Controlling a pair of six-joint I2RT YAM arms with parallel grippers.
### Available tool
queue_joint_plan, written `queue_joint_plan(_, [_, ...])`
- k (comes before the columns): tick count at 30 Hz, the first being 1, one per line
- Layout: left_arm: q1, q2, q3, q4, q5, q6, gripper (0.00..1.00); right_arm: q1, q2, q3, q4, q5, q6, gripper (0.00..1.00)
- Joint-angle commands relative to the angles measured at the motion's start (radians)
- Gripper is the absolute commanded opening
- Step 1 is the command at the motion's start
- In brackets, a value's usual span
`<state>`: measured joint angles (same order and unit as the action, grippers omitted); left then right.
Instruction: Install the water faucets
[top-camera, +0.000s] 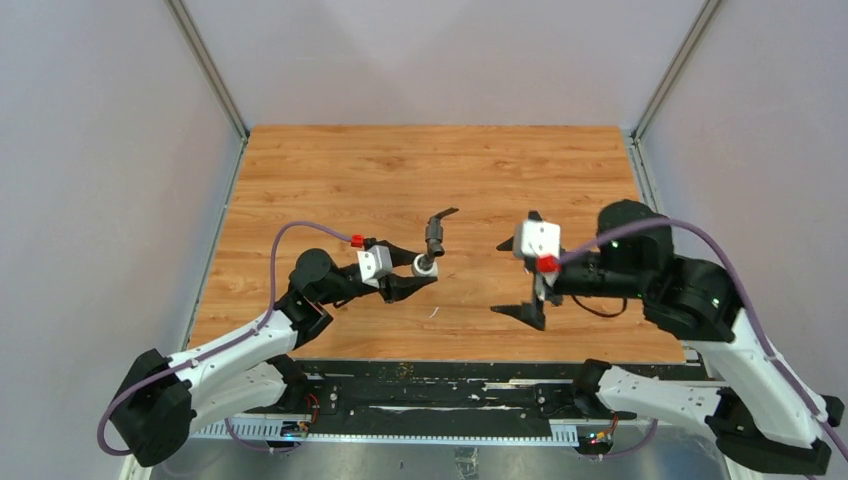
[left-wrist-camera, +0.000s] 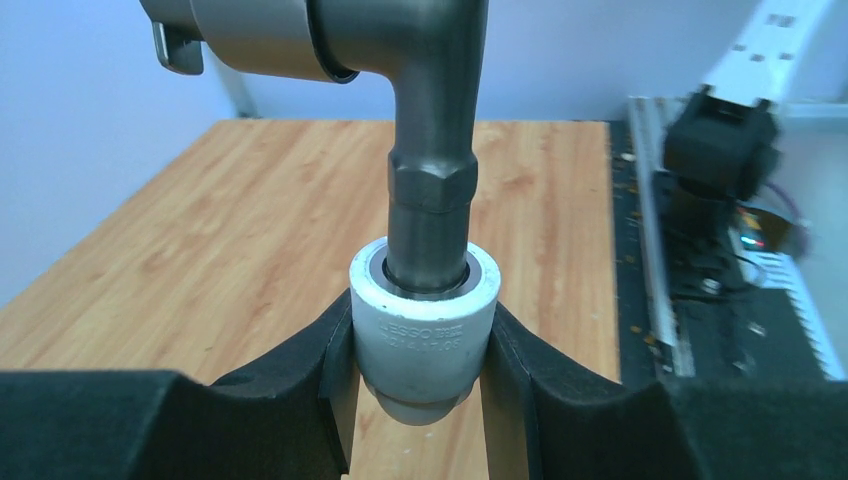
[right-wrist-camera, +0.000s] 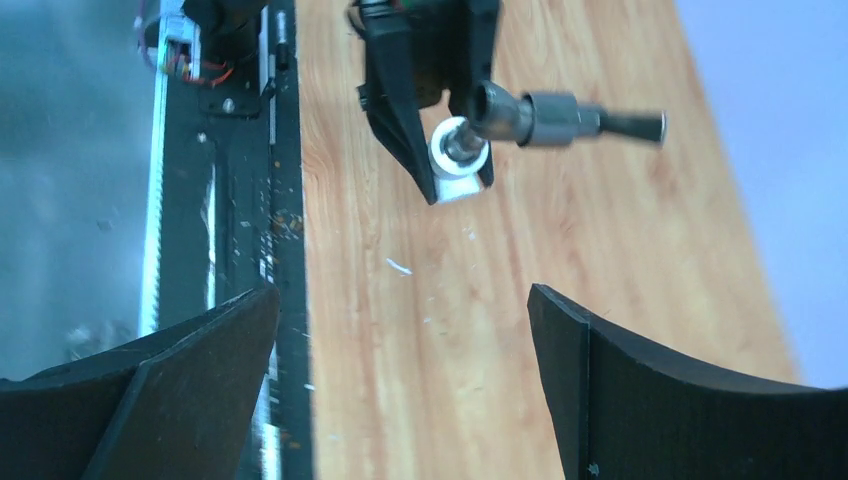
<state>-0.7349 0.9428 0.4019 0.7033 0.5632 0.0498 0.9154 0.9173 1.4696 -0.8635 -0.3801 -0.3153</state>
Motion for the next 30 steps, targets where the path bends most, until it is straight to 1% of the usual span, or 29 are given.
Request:
queue_joint_plan(1, [0.026, 0.037, 0.113, -0.063, 0.345, -0.031, 0.00, -0.006, -0.070, -0.037, -0.070, -0.215, -0.561, 1.00])
queue_joint_plan(2, [0.026, 0.054, 0.135, -0.086, 0.392, -0.025, 0.00, -0.006, -0.069, -0.023, -0.092, -0.220, -0.611, 1.00])
queue_joint_plan(4, [0.026, 0.077, 0.156, -0.092, 0.429, -0.038, 0.00, -0.006, -0.041, 0.034, -0.156, -0.215, -0.697, 1.00])
queue_joint_plan(6, [0.026, 0.086, 0.158, -0.091, 0.477, -0.021, 0.00, -0.006, 0.011, 0.105, -0.247, -0.195, -0.766, 1.00])
queue_joint_plan(7, [0.026, 0.086, 0.157, -0.090, 0.503, -0.001, 0.00, -0.005, 0.042, 0.137, -0.284, -0.177, -0.786, 1.00])
queue_joint_plan(10, [0.028, 0.093, 0.162, -0.101, 0.522, 0.010, 0.00, -0.006, 0.134, 0.225, -0.354, -0.135, -0.822, 1.00])
queue_joint_plan(15, [0.028, 0.132, 0.184, -0.106, 0.547, -0.008, 0.00, -0.005, 0.264, 0.319, -0.421, -0.170, -0.899, 1.00])
queue_joint_plan(20, [0.028, 0.144, 0.190, -0.105, 0.534, -0.012, 0.00, -0.006, 0.340, 0.333, -0.440, -0.212, -0.931, 0.99])
queue_joint_plan(25, [0.028, 0.152, 0.195, -0.113, 0.518, -0.007, 0.00, -0.006, 0.401, 0.353, -0.437, -0.224, -0.902, 0.93])
queue_joint_plan(28, [0.028, 0.160, 0.197, -0.119, 0.513, -0.001, 0.00, -0.006, 0.409, 0.341, -0.419, -0.226, -0.905, 0.91])
queue_joint_plan(30, [0.028, 0.164, 0.201, -0.120, 0.510, 0.000, 0.00, -0.006, 0.414, 0.332, -0.404, -0.230, -0.904, 0.88])
